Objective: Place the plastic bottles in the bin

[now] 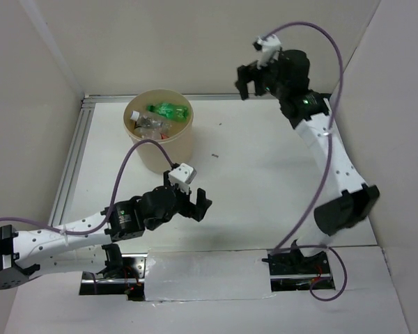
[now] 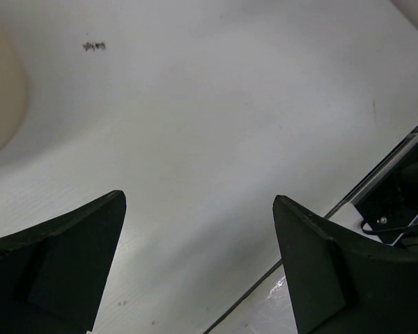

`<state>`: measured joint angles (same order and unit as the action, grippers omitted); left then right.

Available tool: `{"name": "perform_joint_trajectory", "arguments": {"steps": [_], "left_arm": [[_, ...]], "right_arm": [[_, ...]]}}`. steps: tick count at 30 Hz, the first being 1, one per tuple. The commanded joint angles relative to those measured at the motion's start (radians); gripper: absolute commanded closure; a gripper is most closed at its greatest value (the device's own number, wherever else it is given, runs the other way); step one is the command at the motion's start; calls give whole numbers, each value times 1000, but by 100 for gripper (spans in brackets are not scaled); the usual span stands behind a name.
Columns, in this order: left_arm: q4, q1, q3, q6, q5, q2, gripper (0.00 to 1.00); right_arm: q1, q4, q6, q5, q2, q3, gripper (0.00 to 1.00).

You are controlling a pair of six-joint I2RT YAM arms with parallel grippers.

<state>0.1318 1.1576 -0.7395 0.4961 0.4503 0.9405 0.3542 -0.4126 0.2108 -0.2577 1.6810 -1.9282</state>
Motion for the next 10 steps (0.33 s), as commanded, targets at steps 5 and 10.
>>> {"name": "perform_joint_trajectory", "arguments": {"steps": [5, 10], "left_arm": [[-11, -47, -101, -83, 8, 29, 1], [0, -93, -112, -83, -36, 49, 1]], "right_arm": [[-122, -75, -93, 420, -395, 576, 0], [-240, -52, -105, 359, -616, 934, 0]]}}
